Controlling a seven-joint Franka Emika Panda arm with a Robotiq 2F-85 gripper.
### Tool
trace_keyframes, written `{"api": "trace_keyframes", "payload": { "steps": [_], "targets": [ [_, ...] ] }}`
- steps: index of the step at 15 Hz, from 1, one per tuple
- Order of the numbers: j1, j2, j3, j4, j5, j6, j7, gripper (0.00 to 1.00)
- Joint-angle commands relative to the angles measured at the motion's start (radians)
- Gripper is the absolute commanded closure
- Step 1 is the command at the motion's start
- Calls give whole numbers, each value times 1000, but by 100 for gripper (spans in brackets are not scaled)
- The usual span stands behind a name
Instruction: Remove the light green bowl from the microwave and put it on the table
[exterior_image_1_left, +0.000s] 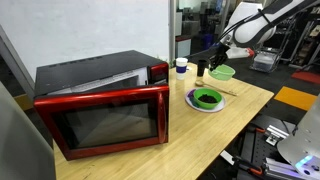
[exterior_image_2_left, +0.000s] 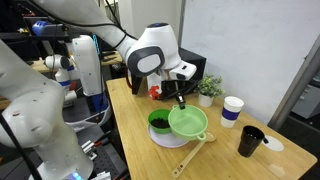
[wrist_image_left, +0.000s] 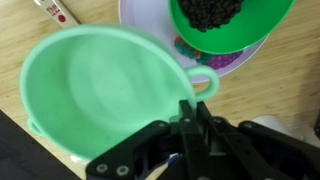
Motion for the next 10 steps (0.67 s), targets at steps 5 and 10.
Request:
{"api": "trace_keyframes", "payload": {
  "steps": [5, 10],
  "targets": [
    [-80, 213, -94, 228, 10, -108, 81, 98],
    [-69, 342, -143, 328, 17, -129, 153, 98]
  ]
}}
